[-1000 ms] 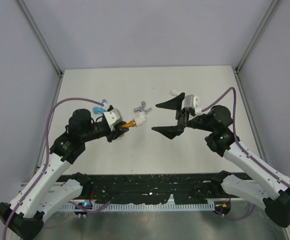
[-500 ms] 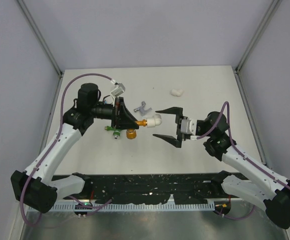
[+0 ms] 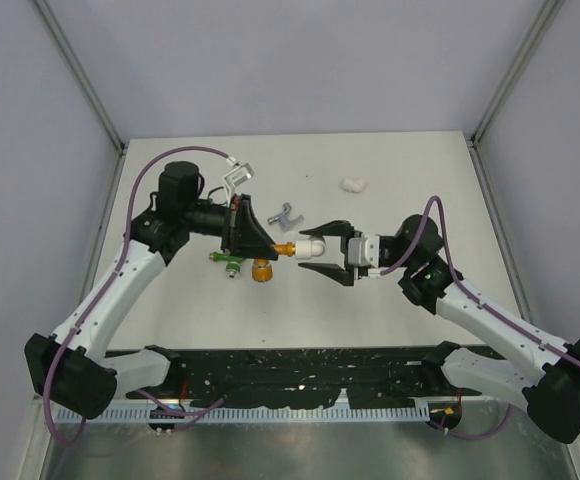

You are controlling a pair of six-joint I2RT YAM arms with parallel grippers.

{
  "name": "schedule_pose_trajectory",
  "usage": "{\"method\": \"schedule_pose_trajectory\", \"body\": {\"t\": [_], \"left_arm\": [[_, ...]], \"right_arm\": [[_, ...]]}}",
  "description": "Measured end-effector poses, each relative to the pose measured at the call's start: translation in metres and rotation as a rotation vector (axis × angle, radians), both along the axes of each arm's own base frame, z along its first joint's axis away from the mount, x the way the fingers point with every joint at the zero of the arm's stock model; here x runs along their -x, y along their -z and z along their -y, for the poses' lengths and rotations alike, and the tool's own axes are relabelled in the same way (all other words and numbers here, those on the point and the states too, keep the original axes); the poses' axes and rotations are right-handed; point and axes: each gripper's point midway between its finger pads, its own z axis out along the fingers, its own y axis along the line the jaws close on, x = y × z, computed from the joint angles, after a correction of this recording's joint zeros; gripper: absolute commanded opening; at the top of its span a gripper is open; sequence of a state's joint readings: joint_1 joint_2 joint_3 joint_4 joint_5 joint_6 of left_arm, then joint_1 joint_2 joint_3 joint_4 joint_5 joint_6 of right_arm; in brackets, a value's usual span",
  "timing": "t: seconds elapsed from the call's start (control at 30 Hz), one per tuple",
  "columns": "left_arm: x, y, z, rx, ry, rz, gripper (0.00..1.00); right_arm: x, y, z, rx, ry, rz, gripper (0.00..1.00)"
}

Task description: Install the water faucets

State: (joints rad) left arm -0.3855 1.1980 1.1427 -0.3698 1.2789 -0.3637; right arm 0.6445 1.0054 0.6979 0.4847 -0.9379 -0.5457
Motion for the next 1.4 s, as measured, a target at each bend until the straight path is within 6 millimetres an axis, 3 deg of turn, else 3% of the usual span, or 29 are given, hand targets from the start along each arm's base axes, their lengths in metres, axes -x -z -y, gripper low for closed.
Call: {"method": "schedule_pose_trajectory", "body": {"t": [0.17,0.23,0.3,0.47,0.83,1.03,1.23,1.33,1.37,1.4], "left_arm": [[0.003,-0.001,0.000,0.000,0.010,-0.024,0.00],[0.005,-0.001,-0.001,-0.003,0.015,-0.017,0.00],[0.005,-0.003,-0.003,-0.011,0.004,0.016,0.00],[0.008,-0.006,-0.006,-0.078,-0.071,0.241,0.00],[0.016,-0.023,-0.028,-0.109,-0.309,0.991,0.00],[0.010,-0.013,-0.037,-0.189,-0.365,1.192,0.00],[0.003,-0.005,-0.038,-0.263,-0.389,1.332,0.00],[-0.001,-0.004,-0.038,-0.274,-0.410,1.369,0.00],[-0.002,-0.004,-0.038,-0.274,-0.416,1.375,0.00],[-0.003,-0.004,-0.037,-0.273,-0.424,1.378,0.00]], "right_arm": [[0.003,-0.001,-0.003,-0.009,-0.021,-0.042,0.27],[0.005,-0.001,-0.004,-0.013,-0.033,-0.077,0.10],[0.005,-0.002,-0.005,-0.021,-0.042,-0.132,0.05],[0.008,-0.001,-0.011,-0.038,-0.078,-0.315,0.05],[0.013,-0.022,-0.028,-0.092,-0.154,-0.871,0.05],[0.009,-0.011,-0.038,-0.068,-0.188,-1.174,0.05],[0.006,-0.007,-0.039,-0.064,-0.193,-1.286,0.05],[0.004,-0.009,-0.038,-0.072,-0.190,-1.292,0.20],[0.003,-0.009,-0.038,-0.076,-0.188,-1.290,0.31],[0.002,-0.010,-0.037,-0.082,-0.187,-1.284,0.35]]}}
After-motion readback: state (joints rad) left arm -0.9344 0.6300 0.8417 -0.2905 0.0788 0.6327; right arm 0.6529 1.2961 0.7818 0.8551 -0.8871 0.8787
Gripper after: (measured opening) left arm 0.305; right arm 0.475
